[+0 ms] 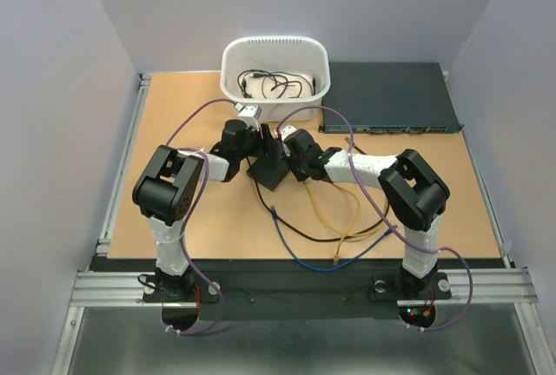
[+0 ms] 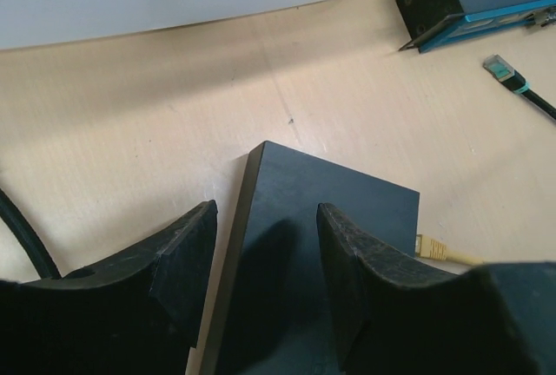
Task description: Insert the plug into the switch port
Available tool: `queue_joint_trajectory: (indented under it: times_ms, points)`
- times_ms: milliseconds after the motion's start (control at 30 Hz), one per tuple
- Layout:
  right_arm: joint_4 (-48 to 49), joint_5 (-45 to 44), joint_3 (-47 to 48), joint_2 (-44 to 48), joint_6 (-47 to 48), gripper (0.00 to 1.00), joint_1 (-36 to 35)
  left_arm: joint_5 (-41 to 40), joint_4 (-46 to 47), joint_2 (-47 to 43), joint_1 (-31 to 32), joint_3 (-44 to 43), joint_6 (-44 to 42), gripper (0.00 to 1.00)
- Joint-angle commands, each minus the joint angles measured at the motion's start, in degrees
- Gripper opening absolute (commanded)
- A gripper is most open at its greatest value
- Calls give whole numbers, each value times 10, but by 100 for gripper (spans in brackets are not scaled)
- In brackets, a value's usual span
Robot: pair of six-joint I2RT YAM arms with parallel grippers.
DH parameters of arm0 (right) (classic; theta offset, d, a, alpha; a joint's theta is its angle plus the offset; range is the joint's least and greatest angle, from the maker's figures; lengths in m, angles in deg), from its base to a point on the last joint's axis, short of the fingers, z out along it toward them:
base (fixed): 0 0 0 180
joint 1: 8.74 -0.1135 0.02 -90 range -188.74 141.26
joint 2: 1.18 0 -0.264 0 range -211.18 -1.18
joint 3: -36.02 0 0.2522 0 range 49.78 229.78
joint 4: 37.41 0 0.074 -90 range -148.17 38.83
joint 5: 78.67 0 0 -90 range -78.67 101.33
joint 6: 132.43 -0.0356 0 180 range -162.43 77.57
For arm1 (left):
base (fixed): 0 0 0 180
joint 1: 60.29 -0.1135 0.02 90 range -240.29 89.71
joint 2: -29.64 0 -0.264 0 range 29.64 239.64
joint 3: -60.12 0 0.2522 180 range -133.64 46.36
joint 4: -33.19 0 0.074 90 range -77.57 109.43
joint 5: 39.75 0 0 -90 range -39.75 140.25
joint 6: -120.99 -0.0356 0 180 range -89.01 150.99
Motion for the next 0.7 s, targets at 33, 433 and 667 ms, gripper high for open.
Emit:
queue_joint_trajectory:
  times_ms: [33,433,667]
  points:
    - [4,-5,23,-18,22,0,2,19,49,-8,-2,10,-16,60]
    - [-38,65,48,-17,25,1,3,7,47,18,-3,15,-19,60]
    - [-58,90,65,-25,21,0,2,19,51,33,-11,19,-14,60]
